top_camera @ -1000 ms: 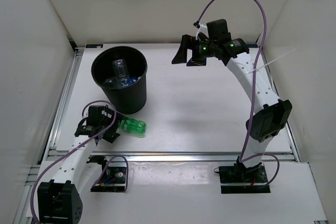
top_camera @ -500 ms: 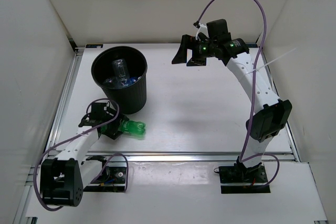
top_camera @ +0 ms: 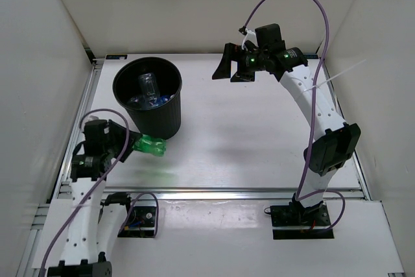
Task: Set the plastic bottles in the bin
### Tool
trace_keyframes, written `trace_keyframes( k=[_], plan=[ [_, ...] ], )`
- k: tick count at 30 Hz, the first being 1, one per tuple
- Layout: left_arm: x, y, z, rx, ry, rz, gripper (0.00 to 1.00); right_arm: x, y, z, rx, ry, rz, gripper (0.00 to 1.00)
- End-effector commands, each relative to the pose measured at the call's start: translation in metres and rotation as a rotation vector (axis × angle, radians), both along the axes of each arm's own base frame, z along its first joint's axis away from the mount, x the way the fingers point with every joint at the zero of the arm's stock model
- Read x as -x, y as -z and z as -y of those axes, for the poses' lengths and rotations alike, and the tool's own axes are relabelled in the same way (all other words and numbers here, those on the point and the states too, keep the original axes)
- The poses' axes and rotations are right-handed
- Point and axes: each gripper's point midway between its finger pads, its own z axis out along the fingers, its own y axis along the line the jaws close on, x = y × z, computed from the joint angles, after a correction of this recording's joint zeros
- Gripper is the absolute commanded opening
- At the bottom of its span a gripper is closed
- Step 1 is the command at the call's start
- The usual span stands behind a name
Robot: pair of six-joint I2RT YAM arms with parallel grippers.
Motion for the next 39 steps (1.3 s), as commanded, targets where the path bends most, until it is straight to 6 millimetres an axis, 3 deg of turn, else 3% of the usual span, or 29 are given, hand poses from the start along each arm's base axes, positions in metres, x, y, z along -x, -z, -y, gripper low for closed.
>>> trace_keyframes(
  k=[1,3,4,5,6,8,10,11,15,17,18,20,21,22,24,28,29,30,31,33,34,36,37,39],
  plan=[
    [0.036,-0.048,-0.026,-0.183,-0.01,0.002,0.22,-0.004,-0.005,0.001,-0.005,-0.001,0.028,1.0],
    [0.049,-0.068,-0.03,-0.222,-0.002,0.011,0.18,-0.005,-0.001,0.001,-0.001,-0.001,0.02,1.0],
    [0.046,-0.102,-0.028,-0.233,0.009,0.114,0.15,-0.005,-0.001,0.001,-0.001,-0.001,0.02,1.0],
    [0.045,-0.122,-0.027,-0.267,0.041,0.202,0.14,-0.006,-0.004,0.0,-0.008,0.003,0.021,1.0],
    [0.033,-0.153,-0.026,-0.282,0.044,0.344,0.14,-0.007,0.0,-0.001,-0.004,0.003,0.013,1.0],
    [0.019,-0.197,-0.027,-0.321,0.04,0.493,0.14,-0.006,-0.001,-0.002,-0.01,-0.004,0.011,1.0],
    [-0.003,-0.221,-0.032,-0.373,0.045,0.535,0.15,-0.008,0.0,-0.003,-0.01,-0.004,0.011,1.0],
    [-0.027,-0.229,-0.034,-0.388,0.06,0.508,0.15,-0.009,-0.004,-0.003,-0.013,-0.004,0.019,1.0],
    [-0.084,-0.241,-0.051,-0.431,-0.008,0.493,0.16,-0.009,-0.007,-0.003,-0.017,-0.004,0.027,1.0],
    [-0.113,-0.23,-0.05,-0.416,0.002,0.468,0.21,-0.007,-0.012,-0.002,-0.022,-0.004,0.037,1.0],
    [-0.121,-0.238,-0.044,-0.408,0.023,0.482,0.27,-0.005,-0.017,-0.001,-0.026,-0.004,0.047,1.0],
    [-0.137,-0.229,-0.033,-0.402,0.071,0.455,0.36,-0.005,-0.019,0.003,-0.011,0.01,0.062,1.0],
    [-0.137,-0.23,-0.03,-0.386,0.071,0.457,0.43,-0.001,-0.021,0.005,-0.013,0.01,0.066,1.0],
    [-0.132,-0.229,-0.03,-0.365,0.034,0.449,0.99,-0.003,-0.014,0.011,0.007,0.032,0.046,1.0],
    [-0.112,-0.236,-0.04,-0.384,-0.057,0.476,1.0,0.0,-0.014,0.016,0.025,0.047,0.035,1.0],
    [-0.071,-0.271,-0.046,-0.467,-0.065,0.591,1.0,0.003,-0.02,0.029,0.051,0.079,0.005,1.0],
    [-0.064,-0.269,-0.052,-0.527,-0.057,0.589,1.0,0.004,-0.018,0.036,0.063,0.102,-0.019,1.0],
    [-0.043,-0.268,-0.065,-0.556,-0.117,0.577,1.0,0.006,-0.017,0.036,0.068,0.102,-0.029,1.0],
    [-0.038,-0.244,-0.073,-0.58,-0.139,0.514,1.0,0.006,-0.017,0.036,0.068,0.102,-0.029,1.0],
    [-0.022,-0.216,-0.088,-0.595,-0.219,0.439,1.0,0.005,-0.011,0.042,0.08,0.119,-0.041,1.0],
    [-0.009,-0.182,-0.093,-0.608,-0.227,0.357,1.0,0.003,-0.006,0.045,0.091,0.139,-0.053,1.0],
    [0.007,-0.148,-0.109,-0.612,-0.334,0.256,1.0,0.004,-0.005,0.052,0.1,0.171,-0.058,1.0],
    [0.021,-0.12,-0.115,-0.63,-0.352,0.151,1.0,0.006,-0.008,0.057,0.107,0.199,-0.051,1.0],
    [0.032,-0.106,-0.127,-0.632,-0.457,0.1,1.0,0.002,-0.006,0.069,0.148,0.261,-0.019,1.0]
  ],
)
